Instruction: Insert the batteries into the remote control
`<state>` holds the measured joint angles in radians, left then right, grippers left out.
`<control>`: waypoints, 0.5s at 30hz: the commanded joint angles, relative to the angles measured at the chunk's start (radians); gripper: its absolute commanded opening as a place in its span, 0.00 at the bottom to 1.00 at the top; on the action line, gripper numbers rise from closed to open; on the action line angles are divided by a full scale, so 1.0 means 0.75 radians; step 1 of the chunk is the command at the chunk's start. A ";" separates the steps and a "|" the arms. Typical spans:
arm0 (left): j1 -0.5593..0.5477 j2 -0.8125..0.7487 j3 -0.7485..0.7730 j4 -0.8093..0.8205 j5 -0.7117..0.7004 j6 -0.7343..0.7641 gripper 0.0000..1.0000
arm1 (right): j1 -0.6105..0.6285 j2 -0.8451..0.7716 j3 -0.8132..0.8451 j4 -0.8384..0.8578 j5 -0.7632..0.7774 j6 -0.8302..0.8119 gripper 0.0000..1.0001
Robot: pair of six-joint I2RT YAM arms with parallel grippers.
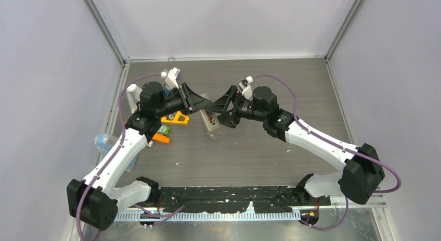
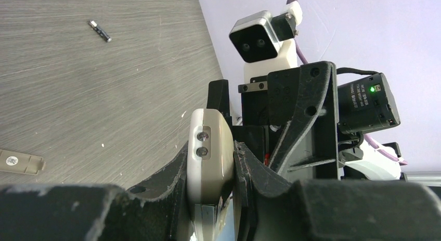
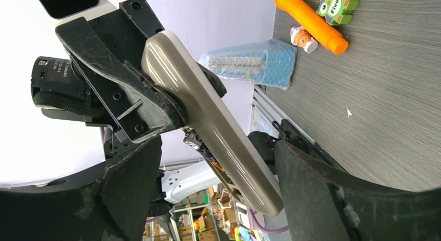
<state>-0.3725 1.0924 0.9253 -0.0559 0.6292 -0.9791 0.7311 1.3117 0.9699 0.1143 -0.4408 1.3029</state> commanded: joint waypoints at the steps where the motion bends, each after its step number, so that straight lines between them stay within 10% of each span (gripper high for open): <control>1: 0.004 -0.052 -0.002 0.083 0.024 0.023 0.00 | 0.001 -0.027 -0.026 0.162 -0.019 0.079 0.81; 15: 0.004 -0.111 -0.078 0.264 0.088 0.076 0.00 | 0.000 0.013 -0.108 0.411 -0.094 0.279 0.77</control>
<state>-0.3706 1.0447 0.8867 0.0502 0.6567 -0.9546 0.7300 1.3231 0.8948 0.2882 -0.4900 1.4471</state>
